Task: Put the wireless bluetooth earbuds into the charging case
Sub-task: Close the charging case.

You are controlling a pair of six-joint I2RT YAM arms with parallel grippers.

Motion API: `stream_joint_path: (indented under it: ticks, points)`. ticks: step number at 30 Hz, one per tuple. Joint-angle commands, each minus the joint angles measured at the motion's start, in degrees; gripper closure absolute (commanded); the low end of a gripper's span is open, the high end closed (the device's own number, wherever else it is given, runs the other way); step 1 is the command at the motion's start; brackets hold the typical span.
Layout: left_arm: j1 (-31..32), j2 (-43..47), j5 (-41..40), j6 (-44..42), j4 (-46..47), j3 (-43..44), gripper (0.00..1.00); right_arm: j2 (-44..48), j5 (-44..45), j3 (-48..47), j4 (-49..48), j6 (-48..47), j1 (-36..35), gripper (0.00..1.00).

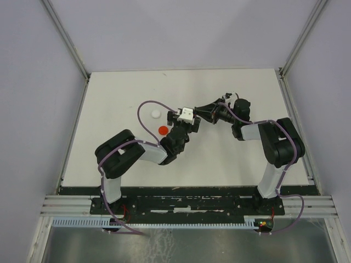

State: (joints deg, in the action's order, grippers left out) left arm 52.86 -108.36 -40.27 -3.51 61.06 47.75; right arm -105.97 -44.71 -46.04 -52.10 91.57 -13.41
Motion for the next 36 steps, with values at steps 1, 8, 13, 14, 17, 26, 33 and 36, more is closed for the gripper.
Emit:
stream_joint_path:
  ticks: [1, 8, 13, 14, 17, 26, 33, 36]
  points:
    - [0.11, -0.62, -5.68, -6.28, 8.21, 0.57, 0.01, 1.09, -0.72, 0.15, -3.41, -0.08, -0.34, 0.98]
    - [-0.17, -0.25, -8.64, -9.68, 10.96, -1.41, 0.01, 0.72, -0.82, 0.51, -3.18, -0.52, -0.35, 0.98]
    - [-0.69, 0.77, -10.3, -9.69, 12.3, -3.08, 0.01, 0.6, -0.99, 0.6, -2.95, -0.81, -0.27, 0.98]
    - [-0.8, 1.12, -10.61, -9.48, 12.47, -3.44, 0.01, 0.53, -0.99, 0.6, -2.85, -0.87, -0.3, 0.98]
    - [-1.12, 3.18, -12.0, -8.42, 11.94, -5.11, 0.01, 0.02, -0.99, 0.4, -2.49, -1.4, -0.3, 0.98]
    - [-8.95, 22.24, 0.52, 22.23, -24.77, -7.72, 0.01, 0.11, 2.33, -4.86, 20.04, -21.23, -0.47, 0.98]
    - [-9.05, 26.6, 7.82, 27.26, -43.05, -1.59, 0.01, -0.87, 8.51, -9.67, 35.78, -35.2, -0.64, 0.97]
    - [-9.52, 27.76, 13.96, 30.27, -47.87, -0.45, 0.01, -3.49, 10.01, -11.56, 37.72, -37.46, -0.65, 0.97]
